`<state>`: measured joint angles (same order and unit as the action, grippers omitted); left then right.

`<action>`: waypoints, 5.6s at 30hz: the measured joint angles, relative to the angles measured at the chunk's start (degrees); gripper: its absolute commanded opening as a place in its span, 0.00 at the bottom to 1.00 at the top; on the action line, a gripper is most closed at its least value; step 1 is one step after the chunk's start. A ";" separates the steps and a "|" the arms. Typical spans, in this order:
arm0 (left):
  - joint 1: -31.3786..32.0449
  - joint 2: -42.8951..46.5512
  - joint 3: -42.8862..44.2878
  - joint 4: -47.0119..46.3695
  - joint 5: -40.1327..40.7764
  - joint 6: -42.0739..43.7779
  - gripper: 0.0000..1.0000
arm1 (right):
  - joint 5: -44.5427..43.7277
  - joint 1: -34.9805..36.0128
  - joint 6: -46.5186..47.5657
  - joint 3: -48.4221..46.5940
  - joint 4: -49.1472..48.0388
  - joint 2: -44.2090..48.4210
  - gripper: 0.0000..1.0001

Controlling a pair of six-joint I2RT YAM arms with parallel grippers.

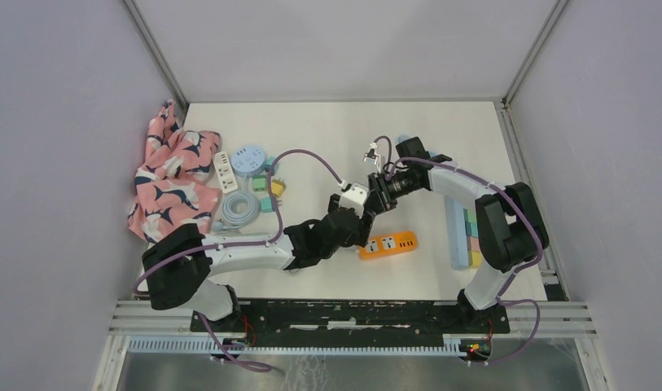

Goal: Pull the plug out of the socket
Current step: Place the plug at the center of the board, then place the socket at the center of the board.

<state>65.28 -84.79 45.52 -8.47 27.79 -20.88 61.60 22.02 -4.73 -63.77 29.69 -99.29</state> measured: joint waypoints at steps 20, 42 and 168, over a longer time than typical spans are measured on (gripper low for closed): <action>-2.36 0.00 -0.04 -2.62 -4.85 -0.61 0.33 | 0.44 0.11 0.52 -0.57 1.16 -0.09 0.14; -2.27 2.23 -4.15 -2.82 -4.52 -0.48 0.03 | -0.61 -0.28 4.17 -1.95 2.67 -0.11 1.00; -8.28 -12.02 -11.72 -31.69 -46.29 32.61 0.90 | -14.12 -12.07 22.05 -3.21 13.64 22.86 0.99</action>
<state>56.99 -96.82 33.80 -40.16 -18.50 11.73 47.48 9.96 17.32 -66.98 43.33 -76.42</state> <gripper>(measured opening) 0.975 0.996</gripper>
